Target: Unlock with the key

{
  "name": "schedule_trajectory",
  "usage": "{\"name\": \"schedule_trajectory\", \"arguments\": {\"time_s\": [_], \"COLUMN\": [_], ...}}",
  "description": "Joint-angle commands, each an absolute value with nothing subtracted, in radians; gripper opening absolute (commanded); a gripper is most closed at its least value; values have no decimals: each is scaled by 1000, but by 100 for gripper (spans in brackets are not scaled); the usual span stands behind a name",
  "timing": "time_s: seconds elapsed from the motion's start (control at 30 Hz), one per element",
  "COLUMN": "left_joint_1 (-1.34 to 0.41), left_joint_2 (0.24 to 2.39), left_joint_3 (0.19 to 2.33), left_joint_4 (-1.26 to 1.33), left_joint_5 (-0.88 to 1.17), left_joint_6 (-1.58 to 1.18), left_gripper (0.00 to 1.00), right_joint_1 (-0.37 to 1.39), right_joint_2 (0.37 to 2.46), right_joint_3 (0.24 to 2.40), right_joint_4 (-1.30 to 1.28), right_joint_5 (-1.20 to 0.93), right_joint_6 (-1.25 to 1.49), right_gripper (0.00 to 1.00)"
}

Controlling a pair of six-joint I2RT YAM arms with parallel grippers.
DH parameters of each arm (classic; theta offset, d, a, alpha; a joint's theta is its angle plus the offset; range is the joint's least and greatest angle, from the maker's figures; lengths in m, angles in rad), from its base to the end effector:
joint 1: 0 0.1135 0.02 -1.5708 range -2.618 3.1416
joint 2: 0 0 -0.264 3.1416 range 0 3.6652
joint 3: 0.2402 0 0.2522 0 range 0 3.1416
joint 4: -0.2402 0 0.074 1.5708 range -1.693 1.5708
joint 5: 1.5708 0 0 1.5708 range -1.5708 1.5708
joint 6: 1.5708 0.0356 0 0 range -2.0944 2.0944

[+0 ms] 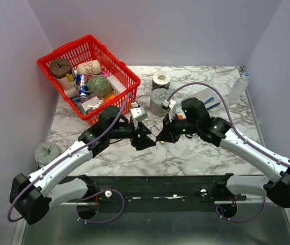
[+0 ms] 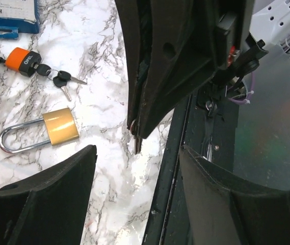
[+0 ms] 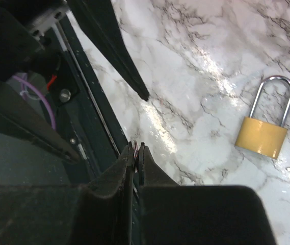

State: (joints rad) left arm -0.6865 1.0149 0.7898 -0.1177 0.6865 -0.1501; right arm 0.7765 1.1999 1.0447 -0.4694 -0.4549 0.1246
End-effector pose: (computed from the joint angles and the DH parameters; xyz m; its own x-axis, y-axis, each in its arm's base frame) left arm 0.1624 -0.1623 0.3074 -0.3994 0.1778 -0.8994 0.9024 0.2493 -0.3515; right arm 0.1756 0.1945 0.3190 -0.5238 -0.3580 -0.7730 -0.8251 0.4390 0.3558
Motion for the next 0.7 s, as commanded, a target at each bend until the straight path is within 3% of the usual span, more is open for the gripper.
{"name": "schedule_trajectory", "arguments": {"time_s": [0.0,0.17,0.3,0.4,0.53,0.67], "left_joint_1": [-681,-681,-683,-683,-683,-681], "left_joint_2": [1043,1055,1065,1069,1069,1069], "left_joint_3": [785,781,784,784,787,785], "left_joint_4": [-87,-74,-75,-74,-74,-74], "left_joint_5": [741,762,778,782,784,785], "left_joint_6": [-173,-186,-193,-196,-199,-199], "left_gripper": [74,67,43,35,34,42], "right_joint_1": [759,742,733,724,700,675], "right_joint_2": [1172,1161,1160,1152,1138,1127], "right_joint_3": [1026,1006,1006,999,982,965], "right_joint_4": [-348,-282,-275,-275,-275,-275], "right_joint_5": [-572,-632,-646,-650,-663,-680], "right_joint_6": [192,236,241,241,230,221], "right_gripper": [1,1,1,1,1,1]}}
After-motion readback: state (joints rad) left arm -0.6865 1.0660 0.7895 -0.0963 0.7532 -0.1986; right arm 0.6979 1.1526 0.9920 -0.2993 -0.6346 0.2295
